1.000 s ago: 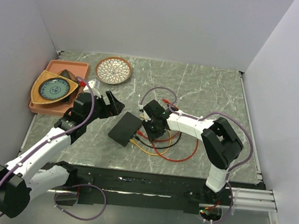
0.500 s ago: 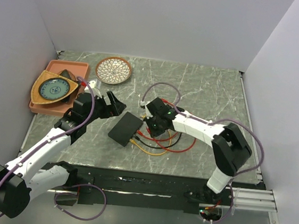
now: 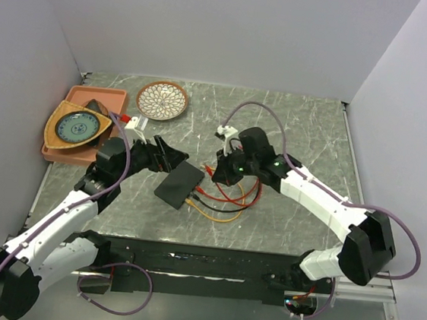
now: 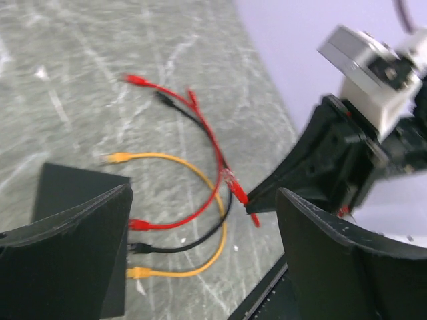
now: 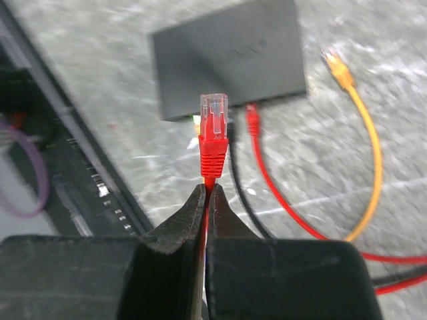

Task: Insert the plug into the switch port

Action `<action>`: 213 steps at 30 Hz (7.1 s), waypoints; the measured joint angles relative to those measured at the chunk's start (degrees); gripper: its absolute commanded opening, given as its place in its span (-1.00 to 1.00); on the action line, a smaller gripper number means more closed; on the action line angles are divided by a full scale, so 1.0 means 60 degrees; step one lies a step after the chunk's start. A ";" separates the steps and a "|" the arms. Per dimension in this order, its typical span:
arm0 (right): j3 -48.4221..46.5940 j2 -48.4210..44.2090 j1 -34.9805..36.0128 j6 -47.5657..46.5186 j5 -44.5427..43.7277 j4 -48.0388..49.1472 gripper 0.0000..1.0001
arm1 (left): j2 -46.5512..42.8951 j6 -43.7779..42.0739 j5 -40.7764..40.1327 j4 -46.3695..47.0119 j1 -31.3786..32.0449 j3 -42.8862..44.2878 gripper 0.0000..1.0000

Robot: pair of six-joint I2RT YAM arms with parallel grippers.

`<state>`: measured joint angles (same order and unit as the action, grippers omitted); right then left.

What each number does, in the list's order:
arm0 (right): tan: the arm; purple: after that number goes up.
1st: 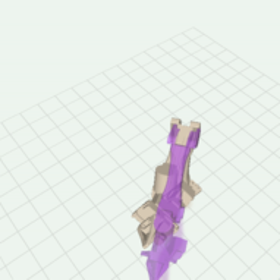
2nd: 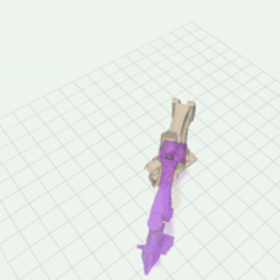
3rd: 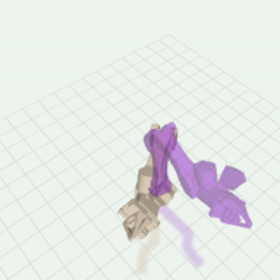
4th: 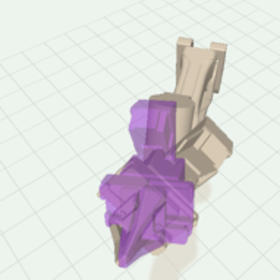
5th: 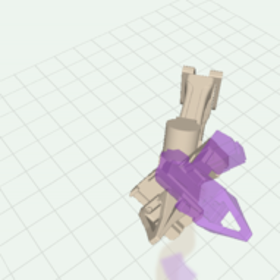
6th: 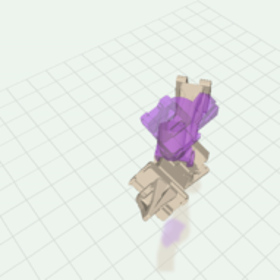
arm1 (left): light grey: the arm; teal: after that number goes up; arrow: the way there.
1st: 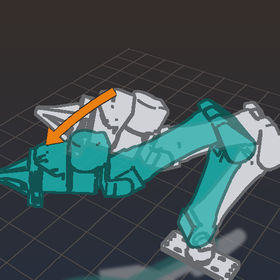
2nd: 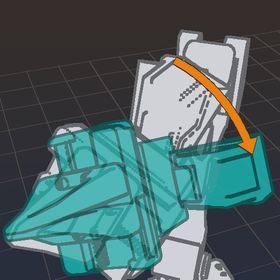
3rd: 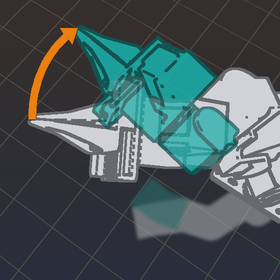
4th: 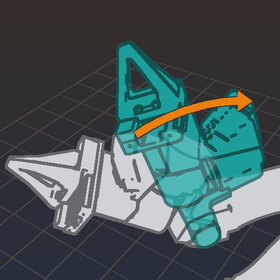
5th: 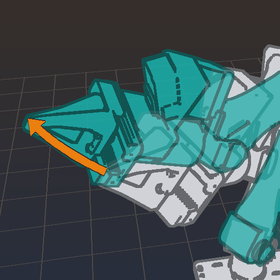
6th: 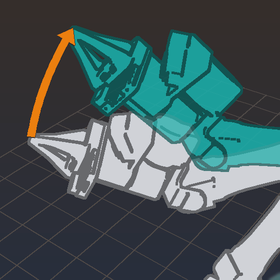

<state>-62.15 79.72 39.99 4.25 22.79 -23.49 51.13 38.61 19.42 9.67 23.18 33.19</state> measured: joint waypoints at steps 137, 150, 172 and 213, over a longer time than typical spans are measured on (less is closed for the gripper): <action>-0.0594 0.2113 0.0066 -0.1173 -0.2000 -0.0288 -1.00 | 0.4073 0.0339 0.1402 -0.1177 -0.2193 0.2164 0.83; -0.0739 0.3508 0.0404 -0.1446 -0.2940 -0.0007 -1.00 | 0.5843 0.1260 0.1566 -0.0692 -0.2652 0.1446 0.44; -0.0772 0.4324 0.1162 -0.1617 -0.3490 0.0058 -1.00 | 0.7224 0.0940 0.0415 -0.0805 -0.1359 0.1657 0.06; -0.1304 0.4794 0.1421 -0.1690 -0.3807 0.0259 -1.00 | 0.7402 0.0747 0.0055 -0.0820 -0.1158 0.1792 -0.13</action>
<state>-69.97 108.49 48.51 -5.89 -0.05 -21.93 95.55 43.09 19.75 4.75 16.23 43.94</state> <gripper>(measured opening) 0.055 0.443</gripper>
